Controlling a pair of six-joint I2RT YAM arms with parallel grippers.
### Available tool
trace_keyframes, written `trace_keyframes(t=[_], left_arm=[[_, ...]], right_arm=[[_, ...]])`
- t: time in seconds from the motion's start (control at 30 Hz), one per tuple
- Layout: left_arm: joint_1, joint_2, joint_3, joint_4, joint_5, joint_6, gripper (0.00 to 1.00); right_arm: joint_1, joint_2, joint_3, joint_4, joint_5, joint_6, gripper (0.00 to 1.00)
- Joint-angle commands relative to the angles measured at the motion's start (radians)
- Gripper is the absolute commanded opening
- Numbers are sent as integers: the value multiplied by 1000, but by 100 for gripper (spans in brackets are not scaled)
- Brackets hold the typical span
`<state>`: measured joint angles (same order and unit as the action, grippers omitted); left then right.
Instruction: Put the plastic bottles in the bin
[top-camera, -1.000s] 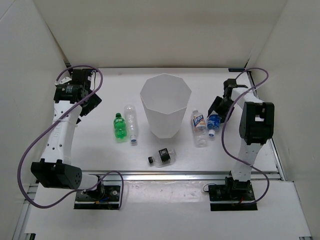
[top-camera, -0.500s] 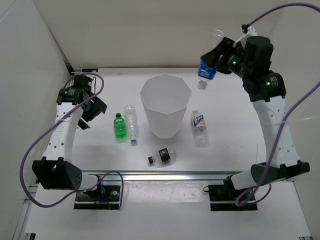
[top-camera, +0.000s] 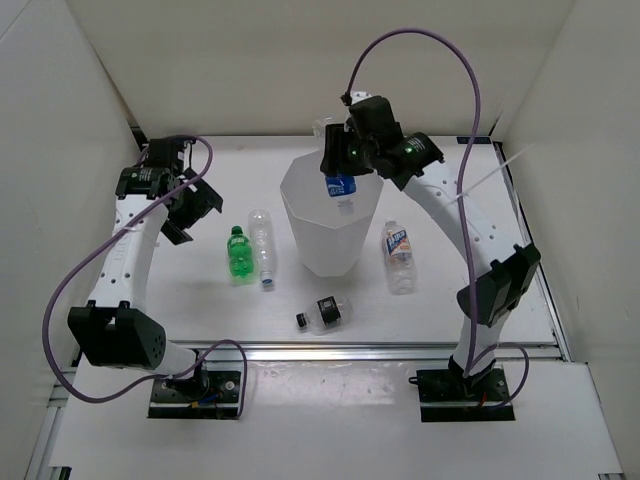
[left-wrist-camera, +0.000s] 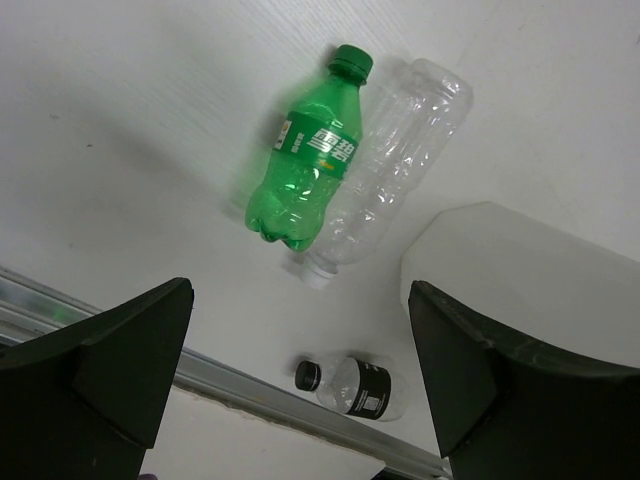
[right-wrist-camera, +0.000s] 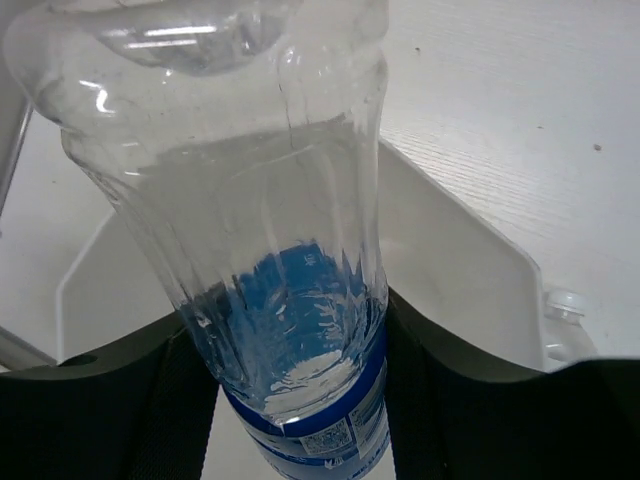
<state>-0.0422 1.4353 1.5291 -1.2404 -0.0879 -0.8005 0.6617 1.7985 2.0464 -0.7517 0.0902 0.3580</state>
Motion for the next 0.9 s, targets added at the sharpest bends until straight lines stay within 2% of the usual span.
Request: trace_keyframes(t=[0.0,0.03,0.07,0.1,0.27,0.33,0.4,0.43,0.53,0.6,0.7,0.87], left_arm=[[2,-9,43,27,20,20,100],[2,-9,43,27,30,20,100],[2,-9,22,27,30,20,100],[2,-21,11,36,39,20,100],[2,-21,-43,45,49,20,100],[2,-30,-55,45,50,20,100],[2,-53,-92,45,59,20,100],[2,-53,-102,55,68,20,100],[2,-62,-122,55,77,20,100],[2,-62,-132,45,77,20,100],[2,-62,-141,45,77,20,100],[-7,-41,-139,45,88,20,100]], right_arm=[[-13,-70,28,22,60,-30,60],[-13,-70,28,22,60,-30,68],[-13,-70,28,22,60,-30,88],[-4,-70,28,11,60,-30,99],[6,-97,191,-124,158,-14,99],[-39,-167,131,-124,290,25,99],[-114,-295,5,-124,318,90,99],[-220,-367,-147,-124,230,149,99],[-389,-436,-369,-115,76,200,99],[-424,-479,-553,-77,-5,200,99],[-435,-490,-658,-43,-52,200,99],[-448,-361,-716,-18,-144,154,99]])
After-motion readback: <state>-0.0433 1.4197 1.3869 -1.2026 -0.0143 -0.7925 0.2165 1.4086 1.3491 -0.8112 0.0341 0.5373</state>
